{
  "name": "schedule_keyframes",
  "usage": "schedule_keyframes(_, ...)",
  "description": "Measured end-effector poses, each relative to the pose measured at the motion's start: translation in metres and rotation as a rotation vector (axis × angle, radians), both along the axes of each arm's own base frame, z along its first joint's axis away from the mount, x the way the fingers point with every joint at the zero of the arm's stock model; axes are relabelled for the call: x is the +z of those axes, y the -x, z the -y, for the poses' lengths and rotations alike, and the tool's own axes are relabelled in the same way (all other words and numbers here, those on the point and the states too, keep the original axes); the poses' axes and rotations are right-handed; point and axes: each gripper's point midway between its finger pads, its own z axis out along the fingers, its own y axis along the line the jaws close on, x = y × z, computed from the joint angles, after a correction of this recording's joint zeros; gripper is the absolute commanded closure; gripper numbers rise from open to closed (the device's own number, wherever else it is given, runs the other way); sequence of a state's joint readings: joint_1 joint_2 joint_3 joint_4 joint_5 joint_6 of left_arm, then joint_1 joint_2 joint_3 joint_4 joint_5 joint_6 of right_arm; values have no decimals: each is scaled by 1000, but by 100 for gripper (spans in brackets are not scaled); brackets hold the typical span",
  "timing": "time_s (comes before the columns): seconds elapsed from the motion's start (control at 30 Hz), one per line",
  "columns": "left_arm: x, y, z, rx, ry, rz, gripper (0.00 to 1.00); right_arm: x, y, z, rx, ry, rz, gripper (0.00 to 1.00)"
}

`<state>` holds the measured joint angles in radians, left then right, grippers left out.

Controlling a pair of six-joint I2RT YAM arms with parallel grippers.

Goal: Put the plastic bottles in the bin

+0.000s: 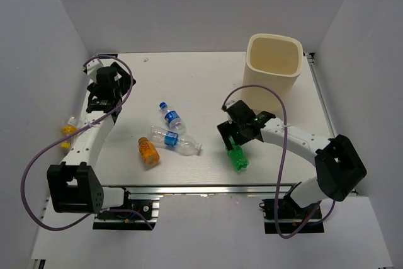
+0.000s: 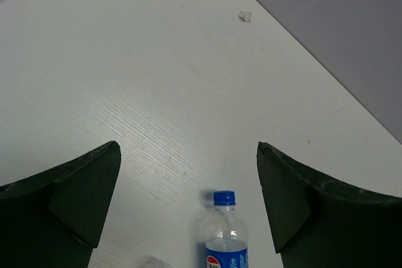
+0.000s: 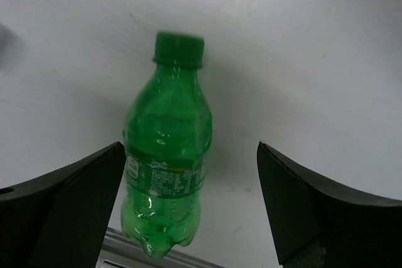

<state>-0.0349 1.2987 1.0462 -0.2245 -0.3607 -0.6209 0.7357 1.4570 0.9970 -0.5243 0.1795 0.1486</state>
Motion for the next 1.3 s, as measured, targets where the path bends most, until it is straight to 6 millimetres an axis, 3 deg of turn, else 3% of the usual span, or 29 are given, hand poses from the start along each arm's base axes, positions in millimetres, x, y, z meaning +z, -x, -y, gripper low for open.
schedule_keyframes(0.07,-6,-1,3,-12,10,-17,2,-22,17,8,-12,22,-69,11)
schedule_keyframes(0.1,-7,-1,5,-21,18,-19,2,-33,26,9,-24,15,-106,16)
schedule_keyframes(0.17,-9,-2,8,-35,29,-21,2,-48,38,12,-34,19,-159,29)
schedule_keyframes(0.2,-10,-3,10,-44,37,-24,2,-55,42,13,-39,20,-182,42)
schedule_keyframes(0.23,-11,-3,12,-52,43,-26,2,-59,44,14,-45,26,-196,48)
schedule_keyframes(0.3,-14,-6,18,-74,63,-27,2,-57,40,11,-44,18,-181,65)
schedule_keyframes(0.33,-14,-8,21,-90,75,-22,2,-55,36,9,-41,17,-171,69)
schedule_keyframes(0.4,-18,-11,29,-123,103,-18,2,-47,27,2,-31,5,-144,73)
schedule_keyframes(0.47,-25,-13,36,-150,125,-30,2,-26,7,-9,-6,-16,-76,74)
schedule_keyframes(0.57,-39,-14,45,-182,149,-62,2,34,-36,-33,23,-92,126,74)
schedule_keyframes(0.63,-46,-14,51,-202,160,-78,2,91,-65,-44,32,-169,312,69)
schedule_keyframes(0.7,-51,-13,60,-228,172,-88,2,159,-89,-41,18,-243,517,68)
schedule_keyframes(0.8,-56,-11,76,-276,180,-103,2,247,-126,-10,-88,-278,761,68)
schedule_keyframes(0.9,-63,-10,99,-339,190,-122,2,301,-167,43,-245,-266,897,62)
schedule_keyframes(0.97,-72,-6,115,-381,195,-145,2,316,-192,80,-339,-238,935,54)
schedule_keyframes(1.03,-83,-2,131,-423,195,-178,2,314,-213,114,-422,-186,933,44)
schedule_keyframes(1.07,-89,0,138,-440,192,-199,2,308,-219,124,-445,-161,919,28)
schedule_keyframes(1.13,-104,6,150,-465,186,-247,2,285,-226,134,-466,-113,862,11)
schedule_keyframes(1.2,-120,13,157,-482,178,-302,2,266,-228,134,-460,-85,810,11)
schedule_keyframes(1.3,-142,23,164,-493,162,-380,2,257,-226,133,-441,-69,778,11)
